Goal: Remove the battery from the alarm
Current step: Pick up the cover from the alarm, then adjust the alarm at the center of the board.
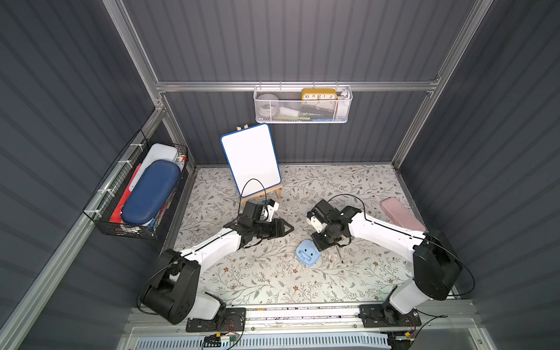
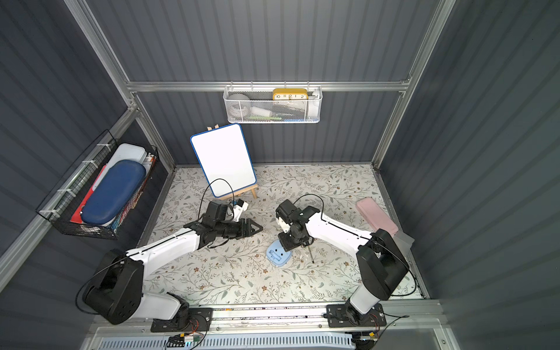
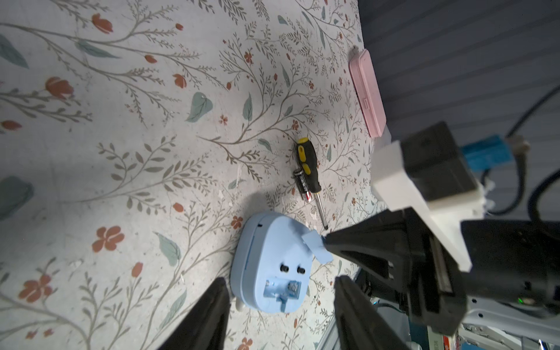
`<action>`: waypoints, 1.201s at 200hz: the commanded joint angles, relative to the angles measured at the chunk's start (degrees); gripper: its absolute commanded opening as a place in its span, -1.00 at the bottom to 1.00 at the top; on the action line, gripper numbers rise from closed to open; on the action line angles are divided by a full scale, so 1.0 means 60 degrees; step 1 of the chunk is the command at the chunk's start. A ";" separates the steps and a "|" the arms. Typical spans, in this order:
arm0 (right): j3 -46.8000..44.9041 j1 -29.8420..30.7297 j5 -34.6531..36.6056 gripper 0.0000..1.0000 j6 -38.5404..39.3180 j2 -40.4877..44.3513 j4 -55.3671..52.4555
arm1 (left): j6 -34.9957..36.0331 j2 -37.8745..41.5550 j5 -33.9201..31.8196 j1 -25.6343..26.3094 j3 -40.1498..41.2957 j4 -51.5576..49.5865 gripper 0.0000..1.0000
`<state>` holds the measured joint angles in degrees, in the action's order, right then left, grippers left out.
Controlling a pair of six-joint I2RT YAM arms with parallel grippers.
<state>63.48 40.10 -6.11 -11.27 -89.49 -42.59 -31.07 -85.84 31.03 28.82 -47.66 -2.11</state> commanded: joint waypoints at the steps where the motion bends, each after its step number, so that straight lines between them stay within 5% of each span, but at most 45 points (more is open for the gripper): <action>1: -0.0367 -0.0098 0.0426 -0.93 -0.0591 0.0761 -0.0068 | 0.0661 -0.0958 -0.0291 -0.0057 -0.0925 -0.0467 -0.10; 29: -0.0905 -0.0116 0.1041 -0.96 -0.1212 0.1779 -0.0502 | 0.1435 -0.2227 -0.0824 0.0407 -0.2590 -0.1295 -1.00; 104: -0.1978 -0.0572 0.3195 -1.00 -0.3345 0.5028 -0.1338 | 0.3273 -0.1775 -0.3558 0.3724 -0.3859 -0.4328 -1.00; 165: -0.2116 -0.0953 0.4420 -1.00 -0.4084 0.6493 -0.1991 | 0.3857 -0.3837 -0.4762 0.5685 -0.6115 -0.6361 -1.00; 240: -0.2157 -0.1054 0.4827 -1.00 -0.4042 0.7101 -0.2200 | 0.3331 -0.5162 -0.6092 0.5934 -0.6804 -0.6857 -1.00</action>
<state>51.29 34.06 21.06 -35.11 -47.57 -54.39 -10.48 -115.70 -1.69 64.82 -85.82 -40.56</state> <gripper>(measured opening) 0.049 0.045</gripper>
